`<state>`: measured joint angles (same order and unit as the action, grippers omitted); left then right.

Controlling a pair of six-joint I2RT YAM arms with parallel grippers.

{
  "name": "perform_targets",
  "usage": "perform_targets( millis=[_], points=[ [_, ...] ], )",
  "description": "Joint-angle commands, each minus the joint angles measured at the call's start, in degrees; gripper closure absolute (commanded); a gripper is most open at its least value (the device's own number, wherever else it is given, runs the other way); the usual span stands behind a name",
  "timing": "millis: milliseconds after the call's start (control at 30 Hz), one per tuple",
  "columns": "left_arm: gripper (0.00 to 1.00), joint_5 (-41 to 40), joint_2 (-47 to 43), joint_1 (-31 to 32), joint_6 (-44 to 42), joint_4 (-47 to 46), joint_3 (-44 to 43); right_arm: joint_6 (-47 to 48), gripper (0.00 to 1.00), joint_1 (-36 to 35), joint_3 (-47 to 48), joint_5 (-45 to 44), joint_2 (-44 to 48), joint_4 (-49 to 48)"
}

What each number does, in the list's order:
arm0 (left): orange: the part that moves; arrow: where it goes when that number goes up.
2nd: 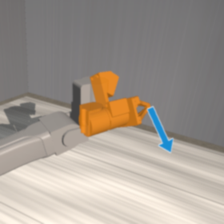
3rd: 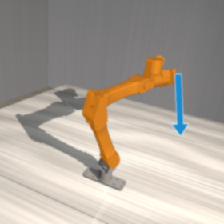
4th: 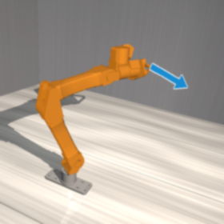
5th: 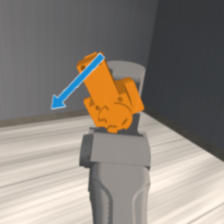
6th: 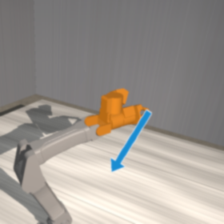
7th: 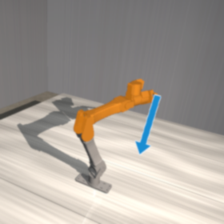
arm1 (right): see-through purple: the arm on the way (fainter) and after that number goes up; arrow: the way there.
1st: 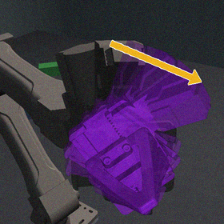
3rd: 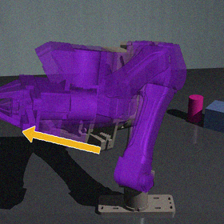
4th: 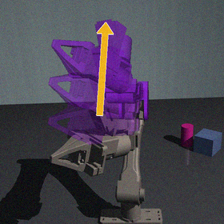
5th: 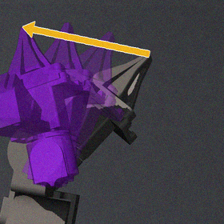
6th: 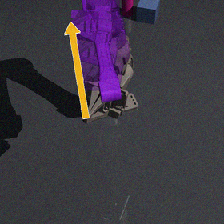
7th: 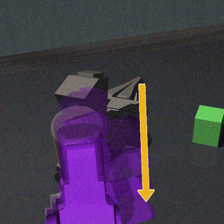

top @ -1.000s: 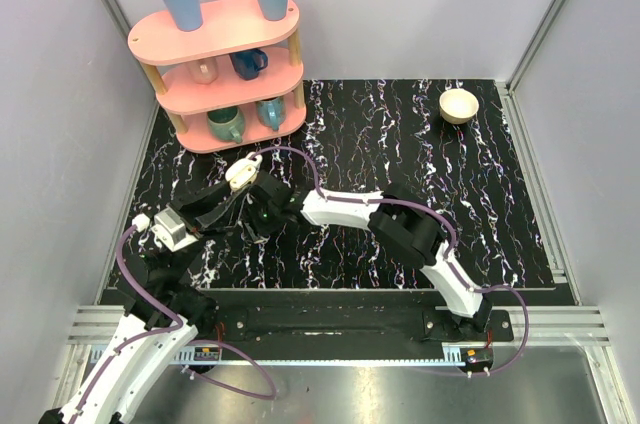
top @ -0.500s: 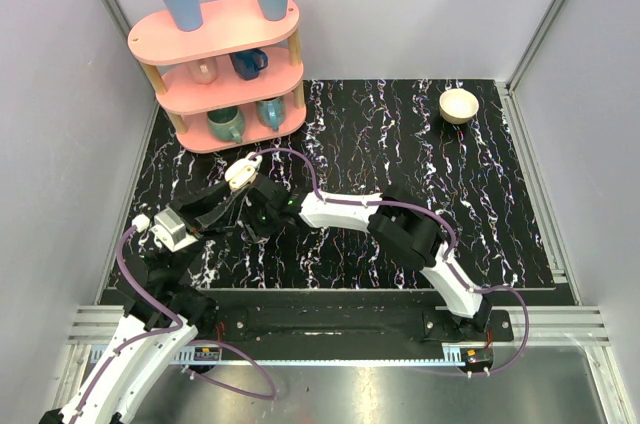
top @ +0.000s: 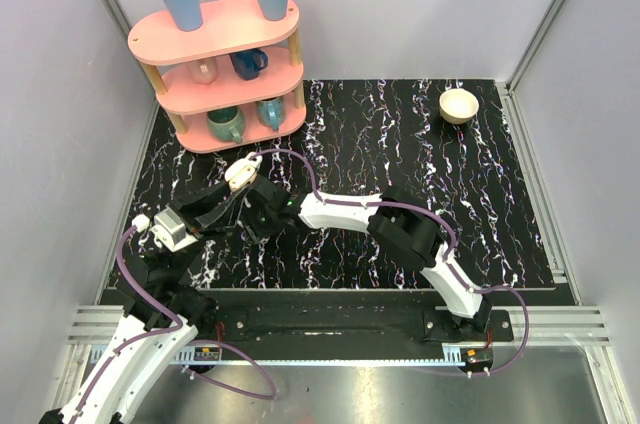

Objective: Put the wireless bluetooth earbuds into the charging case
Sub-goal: Pick up the left earbud from the center of the board.

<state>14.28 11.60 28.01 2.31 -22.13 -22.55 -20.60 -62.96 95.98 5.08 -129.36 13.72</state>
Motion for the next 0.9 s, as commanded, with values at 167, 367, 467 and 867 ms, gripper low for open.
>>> perform_targets(
  millis=[167,367,467,867],
  points=[
    [1.0,-1.19,-0.08,-0.32,-0.64,-1.25,-2.59,4.07,0.5,-1.46,-0.18,-2.53,-0.98,7.11],
    [1.0,-1.45,-0.17,-0.32,-0.55,-1.51,-2.33,7.85,0.5,-1.38,-0.45,-4.29,-1.24,8.34],
    [1.0,-1.36,-0.08,-0.32,-0.64,-1.51,-2.24,9.43,0.5,-1.38,0.16,-4.03,-1.94,8.69],
    [1.0,-1.54,0.01,-0.24,-0.37,-1.78,-1.98,9.88,0.5,-1.46,2.36,-4.29,-3.79,10.19]
  ],
)
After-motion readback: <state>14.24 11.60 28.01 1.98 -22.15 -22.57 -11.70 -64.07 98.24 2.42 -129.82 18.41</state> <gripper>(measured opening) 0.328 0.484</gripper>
